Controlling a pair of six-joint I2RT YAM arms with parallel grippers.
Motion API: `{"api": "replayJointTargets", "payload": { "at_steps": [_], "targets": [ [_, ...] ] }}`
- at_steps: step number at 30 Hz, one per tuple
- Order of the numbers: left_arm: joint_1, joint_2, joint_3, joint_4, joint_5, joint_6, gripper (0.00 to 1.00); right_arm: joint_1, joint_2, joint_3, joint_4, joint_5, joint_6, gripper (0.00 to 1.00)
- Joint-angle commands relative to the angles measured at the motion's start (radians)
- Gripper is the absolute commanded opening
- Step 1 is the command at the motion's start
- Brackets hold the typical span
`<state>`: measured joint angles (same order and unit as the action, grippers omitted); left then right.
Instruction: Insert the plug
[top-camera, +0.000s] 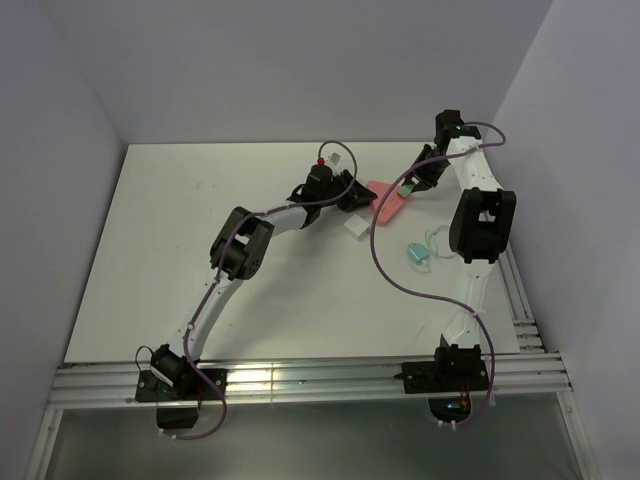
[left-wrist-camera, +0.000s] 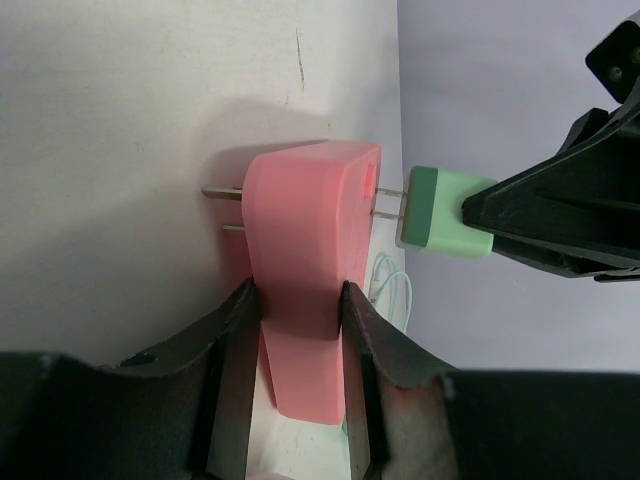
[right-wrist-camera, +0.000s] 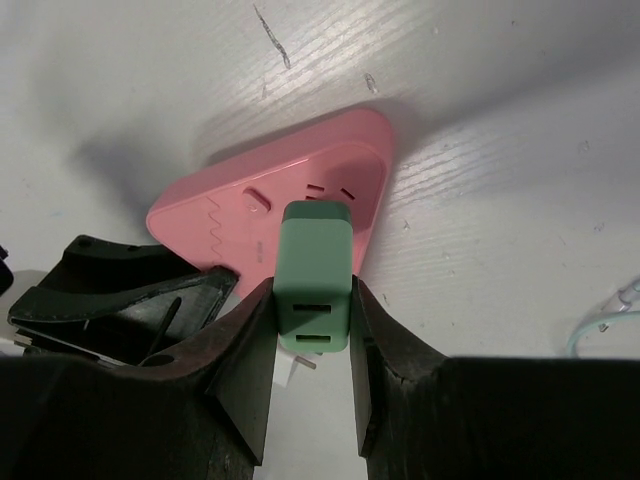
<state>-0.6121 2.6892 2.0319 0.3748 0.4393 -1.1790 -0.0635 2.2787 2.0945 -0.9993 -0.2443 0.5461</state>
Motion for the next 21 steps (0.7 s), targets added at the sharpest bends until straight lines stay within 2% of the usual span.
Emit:
{"api": "replayJointTargets", "payload": {
  "at_steps": [1,21],
  "targets": [
    [-0.008,-0.014,-0.038,-0.105,-0.034,0.064,0.0,-0.002,0.013,0.042,0.007,0.008,0.011,0.0],
    [-0.012,-0.015,-0.03,-0.125,-0.043,0.073,0.01,0.007,0.068,0.113,-0.061,0.072,0.011,0.0]
  ]
}}
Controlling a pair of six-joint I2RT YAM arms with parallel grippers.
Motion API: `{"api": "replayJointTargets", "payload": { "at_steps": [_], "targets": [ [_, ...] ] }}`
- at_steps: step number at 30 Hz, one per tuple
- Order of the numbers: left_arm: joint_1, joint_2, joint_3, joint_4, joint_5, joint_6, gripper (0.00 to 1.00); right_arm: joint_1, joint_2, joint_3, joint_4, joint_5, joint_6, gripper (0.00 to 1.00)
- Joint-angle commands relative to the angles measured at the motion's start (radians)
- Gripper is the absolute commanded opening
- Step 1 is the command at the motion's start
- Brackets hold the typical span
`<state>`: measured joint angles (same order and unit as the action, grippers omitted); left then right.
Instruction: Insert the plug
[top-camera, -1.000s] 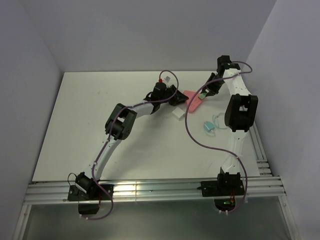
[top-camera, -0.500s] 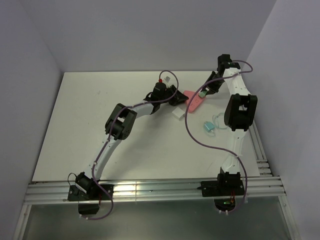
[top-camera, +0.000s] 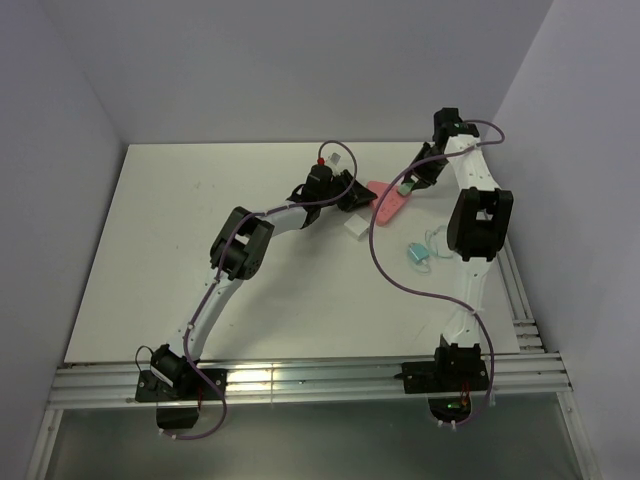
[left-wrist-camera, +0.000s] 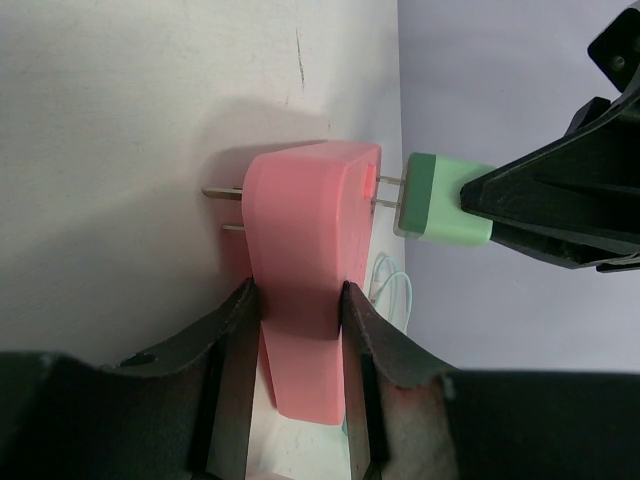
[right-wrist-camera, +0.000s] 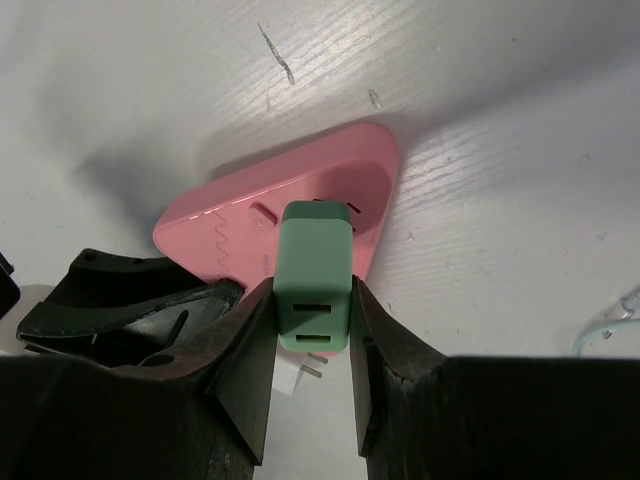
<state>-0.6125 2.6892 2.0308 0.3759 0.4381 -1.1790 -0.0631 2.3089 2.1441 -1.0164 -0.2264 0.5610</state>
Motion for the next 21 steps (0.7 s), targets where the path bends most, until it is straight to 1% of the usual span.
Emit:
{"api": "replayJointTargets", "payload": {
  "at_steps": [1,5,9,13,16,19,20,21],
  "targets": [
    [-0.012,-0.017,-0.026,-0.13,-0.044,0.074,0.0,0.015,0.043,0.071,-0.05,0.061,-0.003,0.0],
    [-0.018,-0.011,-0.021,-0.134,-0.035,0.065,0.0,0.038,0.073,0.106,-0.076,0.108,0.016,0.0],
    [-0.018,-0.015,-0.029,-0.131,-0.033,0.068,0.0,0.04,0.069,0.053,-0.047,0.127,0.054,0.0],
    [-0.018,-0.026,-0.055,-0.111,-0.035,0.062,0.0,0.051,0.102,0.088,-0.083,0.18,0.068,0.0],
    [-0.018,-0.023,-0.055,-0.114,-0.03,0.058,0.0,0.054,0.125,0.102,-0.085,0.188,0.076,0.0],
    [-0.018,-0.028,-0.064,-0.101,-0.03,0.058,0.0,0.059,0.153,0.149,-0.106,0.194,0.06,0.0],
    [-0.018,-0.028,-0.064,-0.101,-0.029,0.056,0.0,0.059,0.185,0.166,-0.123,0.185,0.05,0.0],
    [-0.018,-0.028,-0.064,-0.098,-0.026,0.056,0.0,0.059,0.199,0.2,-0.128,0.162,0.002,0.0]
  ]
}}
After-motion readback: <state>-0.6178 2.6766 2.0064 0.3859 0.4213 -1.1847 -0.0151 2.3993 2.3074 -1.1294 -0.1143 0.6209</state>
